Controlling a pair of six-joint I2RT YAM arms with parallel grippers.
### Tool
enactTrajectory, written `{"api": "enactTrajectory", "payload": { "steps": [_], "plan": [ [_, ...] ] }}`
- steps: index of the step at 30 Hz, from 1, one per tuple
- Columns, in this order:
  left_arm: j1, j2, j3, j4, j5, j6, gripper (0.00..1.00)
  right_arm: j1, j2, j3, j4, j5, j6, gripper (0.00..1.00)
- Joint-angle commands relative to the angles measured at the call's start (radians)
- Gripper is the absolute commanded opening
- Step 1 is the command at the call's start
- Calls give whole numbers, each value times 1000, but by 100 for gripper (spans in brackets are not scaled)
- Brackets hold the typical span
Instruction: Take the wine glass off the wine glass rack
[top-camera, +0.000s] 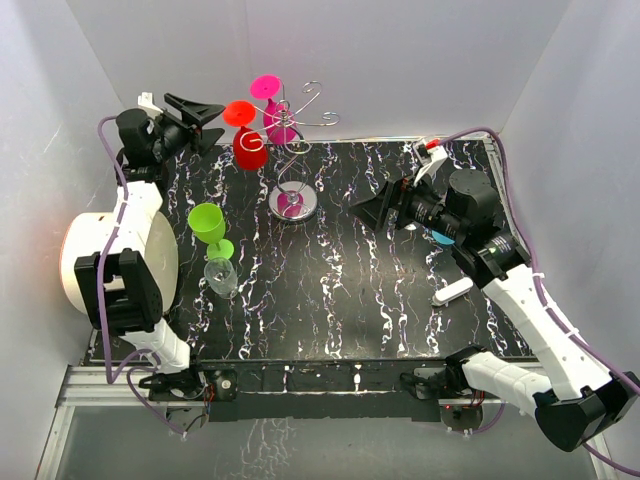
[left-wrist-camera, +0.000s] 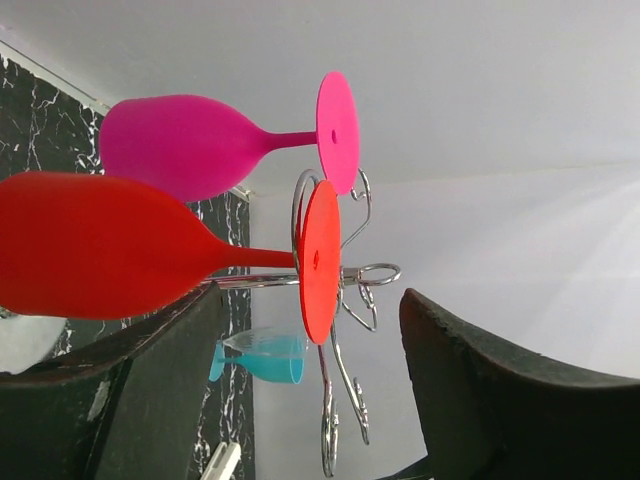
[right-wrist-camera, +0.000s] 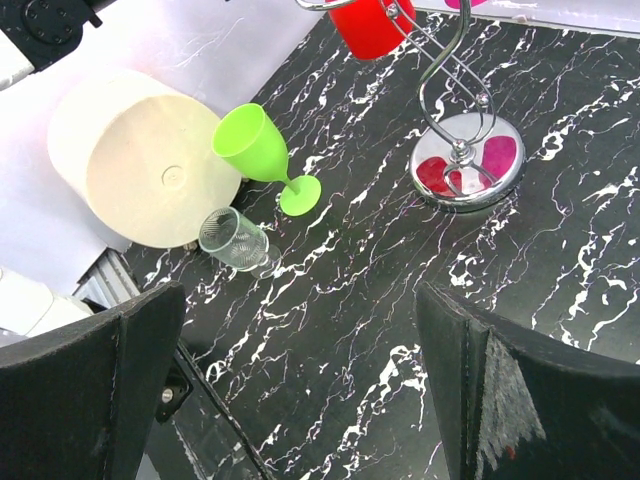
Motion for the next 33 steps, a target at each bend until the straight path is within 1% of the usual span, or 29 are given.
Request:
{"api": "enactTrajectory", "payload": {
  "steps": [1,8,21,25,29,33],
  "plan": [
    [-18,2,23,53,-32,-33,66,5,-3,-1,82,-15,-2,98],
    [-49,43,47,69,-20,-50,43,4,-4,-7,85,-14,-1,98],
    [-59,15,37,85,-45,-62,17,4,-19,-15,83,-14,-3,98],
    [-60,11,48,86,-44,-69,1,5,-21,-16,81,-14,-3,98],
    [-59,6,57,88,-46,-81,0,6,-29,-20,77,-15,-2,98],
    [-59,0,74,56,-55,-66,0,4,-36,-24,73,-11,-3,98]
  ]
}}
